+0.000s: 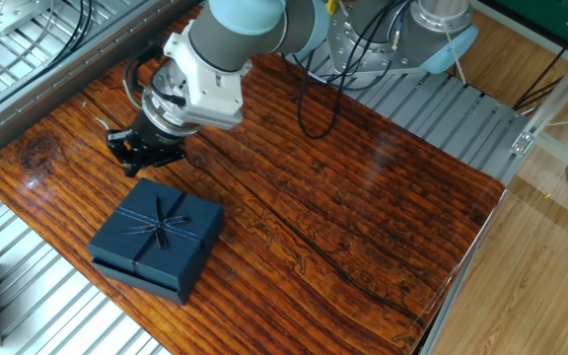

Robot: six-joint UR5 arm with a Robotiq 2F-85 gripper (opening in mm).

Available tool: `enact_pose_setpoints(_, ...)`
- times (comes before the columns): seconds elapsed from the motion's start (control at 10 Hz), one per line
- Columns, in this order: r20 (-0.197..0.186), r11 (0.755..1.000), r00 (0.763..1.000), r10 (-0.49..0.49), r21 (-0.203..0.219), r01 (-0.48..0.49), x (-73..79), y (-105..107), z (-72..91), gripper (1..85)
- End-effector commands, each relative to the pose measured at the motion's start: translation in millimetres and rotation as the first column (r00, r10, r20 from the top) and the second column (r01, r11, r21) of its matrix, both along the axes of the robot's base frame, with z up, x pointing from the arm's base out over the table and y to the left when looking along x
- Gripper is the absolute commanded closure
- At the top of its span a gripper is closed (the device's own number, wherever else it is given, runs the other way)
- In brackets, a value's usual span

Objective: Slide the outer casing onto the gift box

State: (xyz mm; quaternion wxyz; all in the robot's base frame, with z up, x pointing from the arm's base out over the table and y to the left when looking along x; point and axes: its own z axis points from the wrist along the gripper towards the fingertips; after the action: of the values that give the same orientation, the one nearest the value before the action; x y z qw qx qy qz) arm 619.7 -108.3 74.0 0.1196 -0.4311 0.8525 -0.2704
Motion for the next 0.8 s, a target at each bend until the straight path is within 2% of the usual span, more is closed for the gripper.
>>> enact_pose_setpoints(0.0, 0.001, 0.999, 1.000, 0.030, 0.027, -0.030, 3.1, -3.8, -10.2, 84.7)
enact_pose_setpoints(0.1, -0.009, 0.998, 0.999, 0.047, 0.036, -0.046, 1.3, -3.1, -14.6, 84.7)
enact_pose_setpoints(0.4, -0.052, 0.992, 0.991, 0.121, 0.022, -0.120, -4.7, -6.2, -24.4, 84.7)
enact_pose_setpoints(0.7, -0.058, 0.991, 0.990, 0.129, 0.031, -0.128, -7.2, -7.3, -25.8, 84.7)
